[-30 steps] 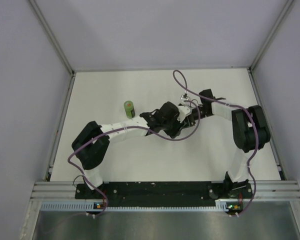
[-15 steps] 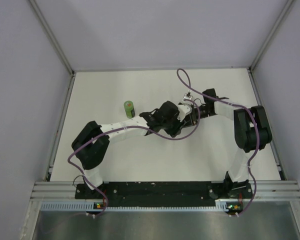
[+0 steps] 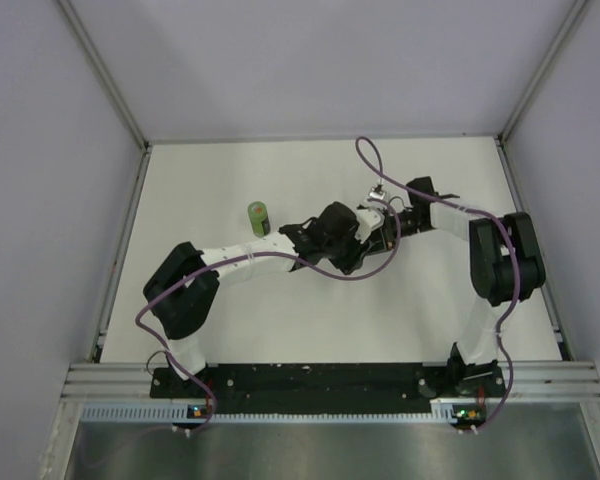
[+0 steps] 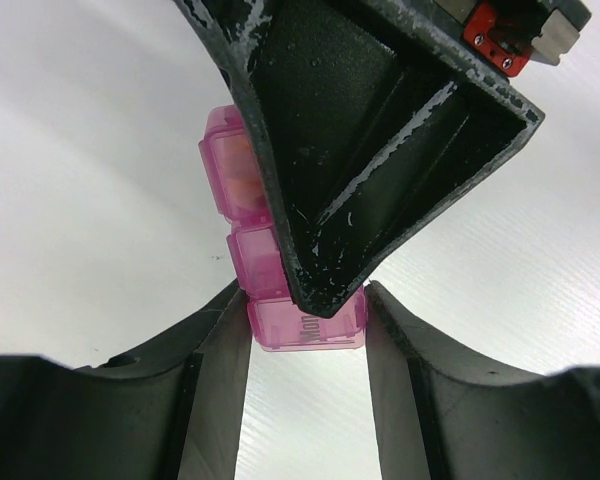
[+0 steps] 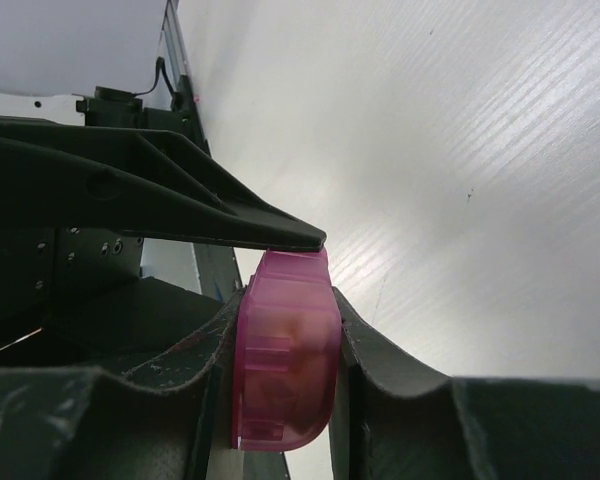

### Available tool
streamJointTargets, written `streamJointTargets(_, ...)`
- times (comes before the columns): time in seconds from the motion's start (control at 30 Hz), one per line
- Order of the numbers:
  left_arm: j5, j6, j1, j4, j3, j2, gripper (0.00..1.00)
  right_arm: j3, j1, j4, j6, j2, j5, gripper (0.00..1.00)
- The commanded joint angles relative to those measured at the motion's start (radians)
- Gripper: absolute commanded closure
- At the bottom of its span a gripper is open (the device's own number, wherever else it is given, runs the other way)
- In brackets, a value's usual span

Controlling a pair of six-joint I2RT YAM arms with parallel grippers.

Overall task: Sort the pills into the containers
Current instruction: Close the pill container at the center of the board.

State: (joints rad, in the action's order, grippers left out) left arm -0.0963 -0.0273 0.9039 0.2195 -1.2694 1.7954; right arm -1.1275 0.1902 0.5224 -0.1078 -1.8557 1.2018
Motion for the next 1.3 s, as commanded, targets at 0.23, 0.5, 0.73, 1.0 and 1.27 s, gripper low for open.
streamJointTargets(0.23, -0.063, 0.015, -0.008, 0.057, -0.027, -0.007, 1.00, -0.017, -0.014, -0.012, -0.065, 0.101, 0.061, 1.00)
streamJointTargets(0.5, -0.008, 0.095, -0.008, 0.069, -0.027, -0.021, 1.00, -0.025, -0.012, -0.012, -0.053, 0.113, 0.041, 1.00)
streamJointTargets(0.73, -0.008, 0.106, -0.008, 0.089, -0.045, -0.021, 1.00, -0.023, -0.012, -0.022, -0.033, 0.121, 0.008, 0.71)
streamJointTargets(1.0, -0.006, 0.107, -0.007, 0.089, -0.039, -0.019, 1.00, -0.023, -0.014, -0.027, -0.024, 0.127, 0.008, 0.55)
streamJointTargets(1.27, -0.006, 0.104, -0.008, 0.089, -0.036, -0.024, 1.00, -0.020, -0.014, -0.027, -0.027, 0.125, 0.005, 0.55)
